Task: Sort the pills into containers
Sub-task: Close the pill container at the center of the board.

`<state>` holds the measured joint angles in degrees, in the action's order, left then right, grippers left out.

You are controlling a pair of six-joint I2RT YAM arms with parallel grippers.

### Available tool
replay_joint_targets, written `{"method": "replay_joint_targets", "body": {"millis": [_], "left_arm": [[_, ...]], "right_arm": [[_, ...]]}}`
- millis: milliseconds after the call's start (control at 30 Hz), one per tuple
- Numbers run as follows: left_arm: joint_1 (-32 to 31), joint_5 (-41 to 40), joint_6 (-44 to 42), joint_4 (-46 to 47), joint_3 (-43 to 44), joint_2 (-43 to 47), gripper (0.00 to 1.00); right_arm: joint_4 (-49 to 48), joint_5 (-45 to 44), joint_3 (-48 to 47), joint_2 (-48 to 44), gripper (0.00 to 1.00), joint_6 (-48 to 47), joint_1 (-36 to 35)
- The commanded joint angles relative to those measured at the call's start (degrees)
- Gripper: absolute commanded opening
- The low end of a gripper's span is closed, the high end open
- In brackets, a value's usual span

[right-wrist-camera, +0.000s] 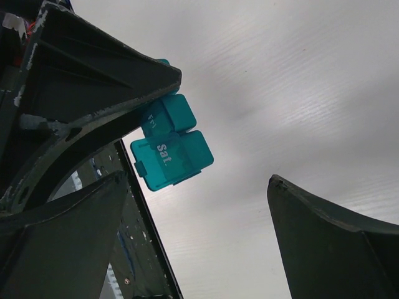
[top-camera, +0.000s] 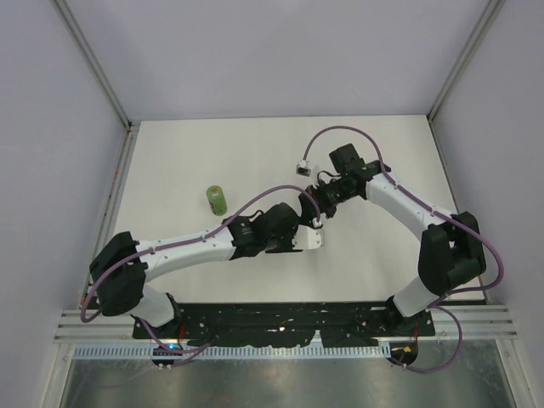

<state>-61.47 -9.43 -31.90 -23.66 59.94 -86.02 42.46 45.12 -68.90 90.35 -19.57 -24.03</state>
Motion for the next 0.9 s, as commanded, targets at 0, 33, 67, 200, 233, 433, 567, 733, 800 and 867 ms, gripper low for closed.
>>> {"method": "replay_joint_targets", "body": {"millis": [0, 33, 67, 200, 233, 433, 567, 733, 800, 867], "left_arm": [[0.4, 1.5, 1.1, -0.3, 2.9, 0.2, 0.00], [0.3, 1.5, 1.2, -0.3, 2.8, 0.3, 0.00], [0.3, 1.7, 1.2, -0.5, 3.1, 0.3, 0.00], [0.6, 2.3, 1.3, -0.9, 2.9, 0.4, 0.00], [0.7, 2.7, 1.4, -1.0, 2.9, 0.5, 0.00], [1.2, 4.6, 1.7, -1.1, 2.1, 1.1, 0.00], [1.3, 5.9, 1.8, -1.7, 1.9, 1.6, 0.00], [1.4, 6.9, 1.8, -2.2, 2.0, 2.3, 0.00], [1.4, 7.1, 1.8, -2.2, 2.2, 2.7, 0.00], [1.4, 7.1, 1.8, -2.3, 2.4, 3.0, 0.00]], "right_arm": [[-0.6, -0.5, 0.7, -2.6, 0.97, -1.2, -0.8], [-0.7, -0.5, 0.7, -2.5, 0.97, -1.1, -0.8], [-0.4, -0.4, 0.6, -2.5, 0.97, -1.2, -0.8], [0.7, -1.3, -0.5, -3.6, 0.97, -1.8, -0.8], [1.4, -1.4, -1.1, -4.0, 0.97, -1.8, -0.8], [4.0, -2.3, -4.2, -5.1, 0.97, -1.5, 2.5], [4.3, -1.3, -6.4, -5.5, 0.96, -0.6, 4.6], [3.4, -3.5, -8.4, -4.5, 0.96, 2.1, 5.1], [2.2, -4.9, -8.6, -3.3, 0.96, 3.5, 5.1], [1.1, -5.8, -8.5, -2.2, 0.96, 4.0, 5.0]]}}
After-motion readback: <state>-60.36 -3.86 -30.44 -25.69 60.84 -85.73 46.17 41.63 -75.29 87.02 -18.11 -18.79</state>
